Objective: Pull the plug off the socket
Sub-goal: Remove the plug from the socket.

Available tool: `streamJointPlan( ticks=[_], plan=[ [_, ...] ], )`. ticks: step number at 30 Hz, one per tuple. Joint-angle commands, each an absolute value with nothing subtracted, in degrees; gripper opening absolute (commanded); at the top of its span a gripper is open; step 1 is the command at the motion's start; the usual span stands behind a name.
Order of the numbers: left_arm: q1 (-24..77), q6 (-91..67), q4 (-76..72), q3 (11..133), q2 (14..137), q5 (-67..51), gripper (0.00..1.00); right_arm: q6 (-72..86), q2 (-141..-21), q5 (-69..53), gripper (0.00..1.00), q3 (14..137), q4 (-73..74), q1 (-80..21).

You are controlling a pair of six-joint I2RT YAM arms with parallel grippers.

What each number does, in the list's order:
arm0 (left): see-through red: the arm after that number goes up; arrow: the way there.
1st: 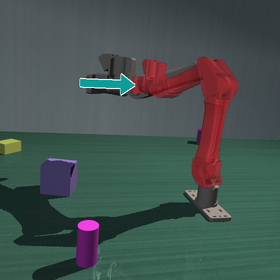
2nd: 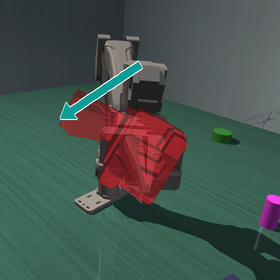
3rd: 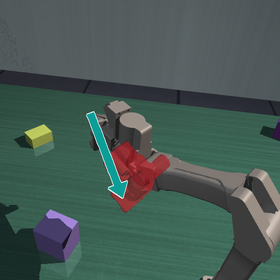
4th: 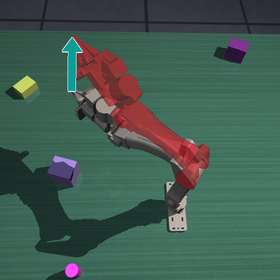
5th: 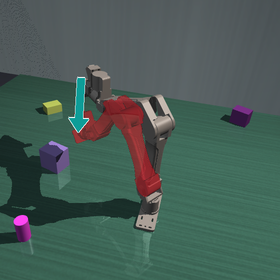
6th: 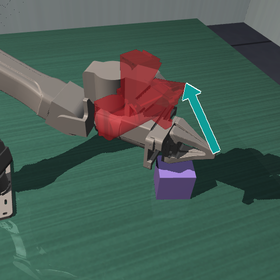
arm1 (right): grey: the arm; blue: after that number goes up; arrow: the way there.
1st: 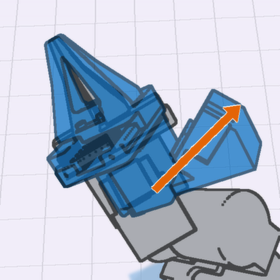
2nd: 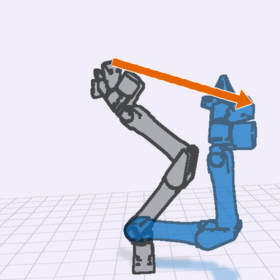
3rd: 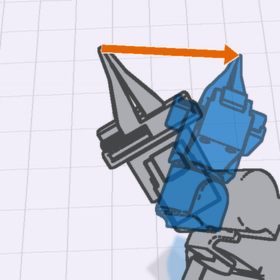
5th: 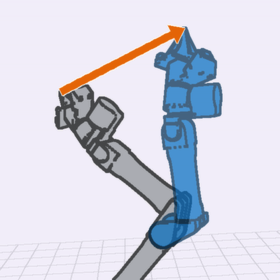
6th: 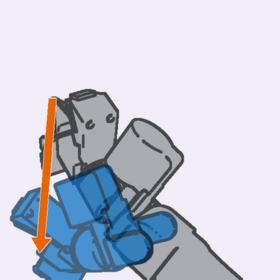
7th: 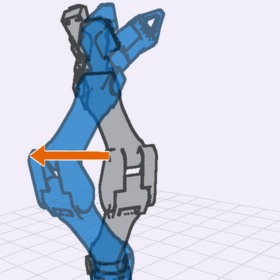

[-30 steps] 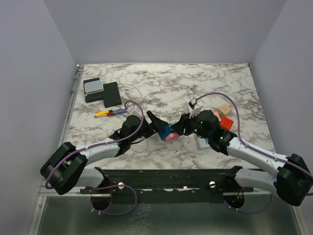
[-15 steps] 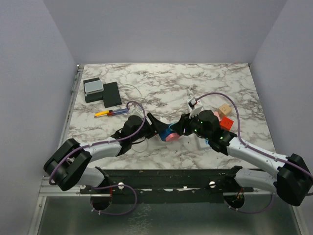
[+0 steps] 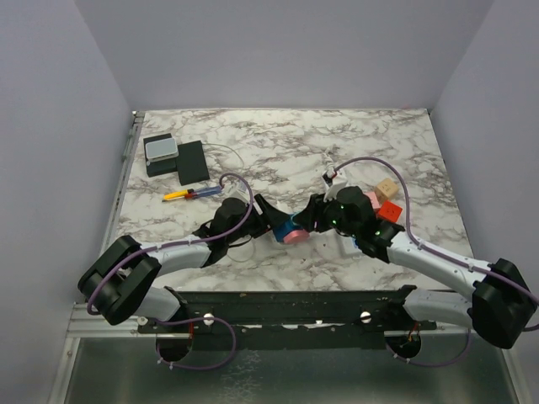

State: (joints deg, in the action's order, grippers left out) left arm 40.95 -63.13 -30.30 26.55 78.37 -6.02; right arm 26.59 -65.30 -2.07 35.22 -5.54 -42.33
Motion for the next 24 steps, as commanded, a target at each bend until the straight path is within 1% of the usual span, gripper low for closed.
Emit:
streamJointPlan(
  ticks=[1, 6, 12, 16, 21, 24],
  plan=[
    [41.09, -58.38, -31.55, 26.46, 78.88, -6.00, 0.00, 29.30, -67.94, -0.26, 0.00, 40.41, -1.25, -42.55],
    [41.13, -54.06, -31.42, 26.08, 77.78, -5.53, 0.00, 30.18, -71.50, -1.68, 0.00, 43.89, 2.53, -42.30],
    [41.08, -54.75, -31.20, 25.42, 77.21, -4.27, 0.00, 30.99, -72.83, -2.52, 0.00, 45.37, 1.54, -42.36],
    [41.12, -54.94, -29.99, 25.17, 77.34, -2.37, 0.00, 31.95, -71.48, -2.43, 0.00, 43.70, -2.30, -42.95],
    [40.99, -54.70, -27.81, 25.86, 77.78, -1.14, 0.00, 31.26, -74.29, 6.42, 0.00, 46.43, -0.50, -50.26],
    [41.04, -54.88, -27.52, 26.11, 77.66, -1.01, 0.00, 32.19, -77.48, 9.35, 0.00, 48.10, -1.13, -54.52]
  ],
)
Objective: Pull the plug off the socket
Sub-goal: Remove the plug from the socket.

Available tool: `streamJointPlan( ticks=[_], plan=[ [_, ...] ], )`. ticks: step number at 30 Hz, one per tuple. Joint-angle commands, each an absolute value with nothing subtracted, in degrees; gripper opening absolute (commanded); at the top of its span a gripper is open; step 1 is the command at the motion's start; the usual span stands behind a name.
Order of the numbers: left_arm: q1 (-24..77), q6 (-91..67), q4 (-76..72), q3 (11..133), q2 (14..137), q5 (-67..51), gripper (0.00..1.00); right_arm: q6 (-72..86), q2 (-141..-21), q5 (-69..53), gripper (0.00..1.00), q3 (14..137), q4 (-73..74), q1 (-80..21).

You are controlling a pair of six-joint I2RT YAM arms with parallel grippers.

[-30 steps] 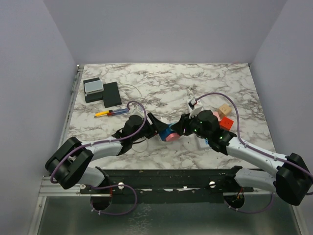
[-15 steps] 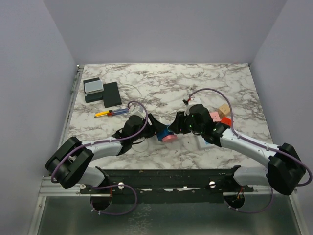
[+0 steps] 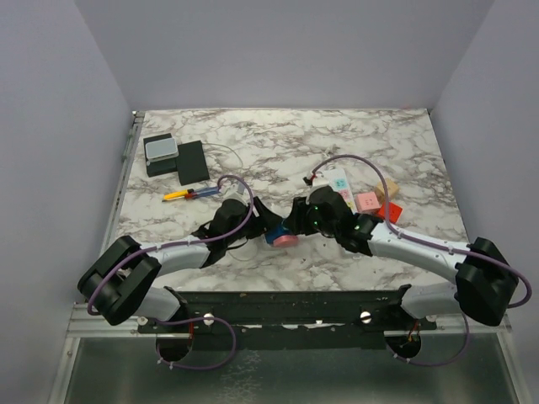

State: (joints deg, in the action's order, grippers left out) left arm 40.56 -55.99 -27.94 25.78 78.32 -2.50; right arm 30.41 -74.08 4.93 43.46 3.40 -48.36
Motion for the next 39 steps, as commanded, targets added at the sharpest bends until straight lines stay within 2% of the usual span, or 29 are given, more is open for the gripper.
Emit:
streamJointPlan(
  ticks=[1, 11, 26, 35, 39],
  plan=[
    [40.91, -54.88, -27.51, 26.10, 77.50, -0.93, 0.00, 32.51, -78.35, 10.19, 0.00, 48.73, -1.02, -55.56],
    [40.08, -54.25, -27.29, 24.81, 75.38, -0.81, 0.00, 34.59, -77.60, 12.95, 0.00, 49.55, 2.51, -55.99],
    [39.46, -51.70, -29.67, 21.96, 71.98, -0.87, 0.00, 39.95, -74.05, -6.36, 0.00, 43.60, -1.49, -41.49],
    [39.46, -52.42, -29.71, 21.91, 72.09, -0.43, 0.00, 36.21, -74.79, -3.15, 0.00, 46.37, 2.08, -41.58],
    [39.39, -52.97, -29.71, 22.22, 72.71, -0.37, 0.00, 35.34, -74.46, 2.57, 0.00, 47.03, 3.14, -44.47]
  ],
)
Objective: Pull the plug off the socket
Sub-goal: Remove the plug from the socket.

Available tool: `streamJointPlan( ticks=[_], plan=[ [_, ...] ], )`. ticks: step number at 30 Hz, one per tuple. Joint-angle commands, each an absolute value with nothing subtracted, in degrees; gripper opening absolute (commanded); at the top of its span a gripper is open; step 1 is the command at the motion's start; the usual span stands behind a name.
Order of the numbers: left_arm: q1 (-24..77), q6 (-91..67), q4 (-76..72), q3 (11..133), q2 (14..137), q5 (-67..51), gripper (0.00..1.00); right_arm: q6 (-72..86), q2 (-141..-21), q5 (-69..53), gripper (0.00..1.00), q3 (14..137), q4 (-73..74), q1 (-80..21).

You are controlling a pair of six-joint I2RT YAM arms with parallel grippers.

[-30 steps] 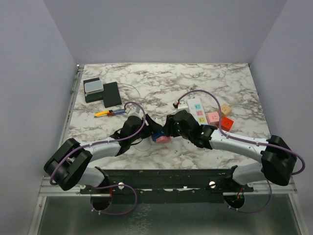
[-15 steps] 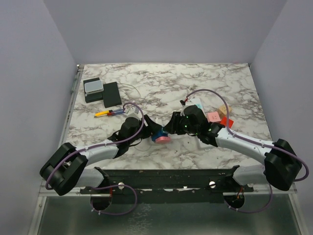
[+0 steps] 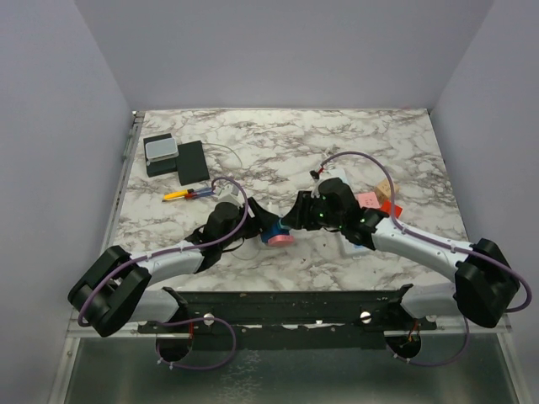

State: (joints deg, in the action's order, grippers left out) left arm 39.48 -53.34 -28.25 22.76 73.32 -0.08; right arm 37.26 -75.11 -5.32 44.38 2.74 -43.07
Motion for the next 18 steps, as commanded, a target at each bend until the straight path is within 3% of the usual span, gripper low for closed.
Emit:
streamJointPlan(
  ticks=[1, 12, 18],
  plan=[
    [39.40, -53.24, -29.71, 22.28, 72.91, -0.43, 0.00, 35.11, -74.37, 4.51, 0.00, 47.48, 3.47, -45.68],
    [39.36, -54.20, -29.63, 23.20, 74.66, -0.53, 0.00, 33.67, -76.73, 20.87, 0.00, 51.47, 8.11, -56.99],
    [39.21, -54.04, -29.71, 23.13, 74.73, -0.48, 0.00, 35.74, -77.15, 20.62, 0.00, 52.10, 8.28, -57.92]
  ],
)
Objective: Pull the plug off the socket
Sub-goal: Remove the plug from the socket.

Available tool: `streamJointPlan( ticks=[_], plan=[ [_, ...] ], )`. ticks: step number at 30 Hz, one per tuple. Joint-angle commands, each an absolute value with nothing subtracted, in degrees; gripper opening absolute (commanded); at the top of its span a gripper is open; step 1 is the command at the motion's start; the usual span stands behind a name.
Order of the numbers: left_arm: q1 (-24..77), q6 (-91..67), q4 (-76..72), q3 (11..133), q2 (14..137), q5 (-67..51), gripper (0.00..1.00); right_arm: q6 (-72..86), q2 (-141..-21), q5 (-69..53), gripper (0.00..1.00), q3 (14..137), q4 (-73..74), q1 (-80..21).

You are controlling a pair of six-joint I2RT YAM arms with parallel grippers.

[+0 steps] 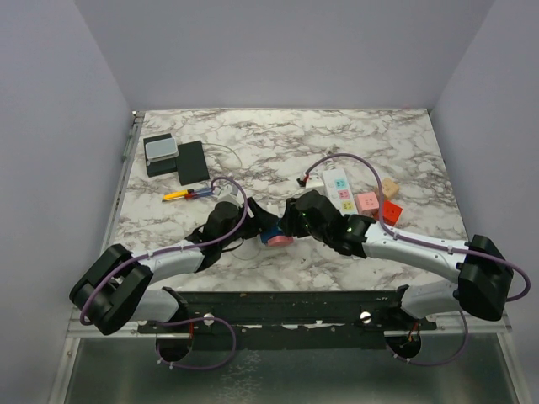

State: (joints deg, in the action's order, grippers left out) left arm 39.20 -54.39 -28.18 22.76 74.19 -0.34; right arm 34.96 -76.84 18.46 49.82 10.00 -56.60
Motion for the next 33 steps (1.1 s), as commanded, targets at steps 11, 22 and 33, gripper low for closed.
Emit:
streamJointPlan(
  ticks=[11, 22, 33],
  plan=[
    [39.01, -51.82, -29.87, 21.93, 73.67, -0.40, 0.00, 39.96, -71.73, 6.23, 0.00, 48.17, 3.48, -49.30],
    [39.01, -49.99, -30.32, 21.42, 72.77, -0.97, 0.00, 40.34, -73.21, -5.75, 0.00, 46.88, 1.55, -40.69],
    [38.94, -50.14, -30.41, 21.97, 73.06, -0.88, 0.00, 38.82, -71.63, -3.06, 0.00, 47.56, 5.02, -40.69]
  ],
)
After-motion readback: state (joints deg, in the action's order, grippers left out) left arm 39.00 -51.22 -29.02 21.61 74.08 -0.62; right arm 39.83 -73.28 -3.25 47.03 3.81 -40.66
